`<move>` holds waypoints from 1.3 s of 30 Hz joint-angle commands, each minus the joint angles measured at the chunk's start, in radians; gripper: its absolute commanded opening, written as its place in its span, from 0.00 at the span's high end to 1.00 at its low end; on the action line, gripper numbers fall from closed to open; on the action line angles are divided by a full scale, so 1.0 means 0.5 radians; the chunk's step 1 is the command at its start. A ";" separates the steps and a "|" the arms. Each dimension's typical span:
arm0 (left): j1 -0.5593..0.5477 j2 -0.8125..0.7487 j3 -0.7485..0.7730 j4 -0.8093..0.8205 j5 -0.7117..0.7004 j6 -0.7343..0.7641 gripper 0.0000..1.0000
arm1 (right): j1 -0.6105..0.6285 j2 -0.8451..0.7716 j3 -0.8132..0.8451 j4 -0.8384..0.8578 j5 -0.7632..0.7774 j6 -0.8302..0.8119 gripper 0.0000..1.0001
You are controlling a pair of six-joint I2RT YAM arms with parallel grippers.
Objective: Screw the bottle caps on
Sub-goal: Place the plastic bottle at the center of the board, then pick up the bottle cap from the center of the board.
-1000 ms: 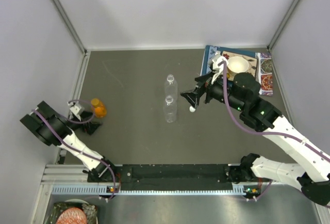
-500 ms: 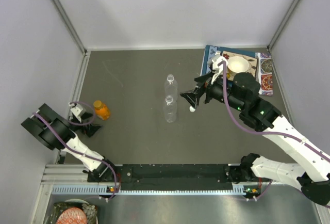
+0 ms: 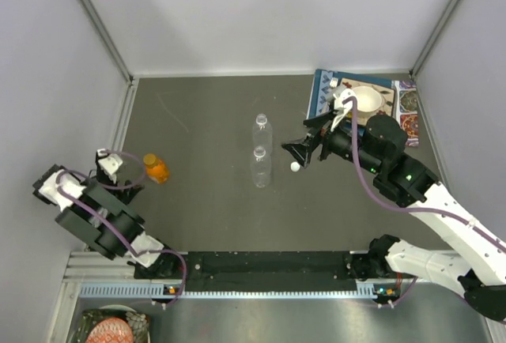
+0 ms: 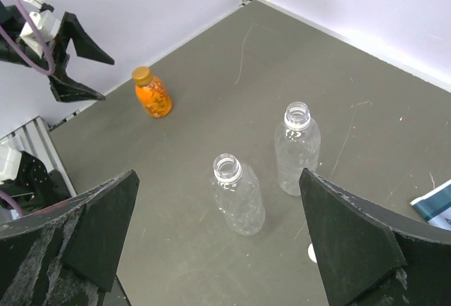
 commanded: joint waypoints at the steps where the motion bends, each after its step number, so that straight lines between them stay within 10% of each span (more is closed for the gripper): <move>1: -0.105 -0.368 0.100 -0.205 0.086 -0.096 0.02 | -0.027 -0.054 0.013 0.068 -0.021 0.039 0.01; 9: -0.803 -1.031 0.176 0.664 -0.009 -1.577 0.01 | -0.024 -0.088 0.058 0.077 0.001 0.067 0.01; 17: -1.580 -0.897 0.982 0.875 -0.012 -2.844 0.02 | -0.030 -0.109 0.218 -0.061 0.246 0.085 0.02; 24: -3.043 -0.597 1.290 0.832 -0.920 -2.989 0.02 | -0.217 -0.312 0.408 -0.309 0.856 0.199 0.12; 30: -3.593 -0.237 1.305 0.832 -1.261 -2.900 0.04 | -0.521 -0.340 0.445 -0.457 1.060 0.324 0.12; 39: -3.812 0.515 1.588 0.860 -1.467 -2.863 0.29 | -1.432 -0.370 0.234 -0.288 0.369 0.871 0.12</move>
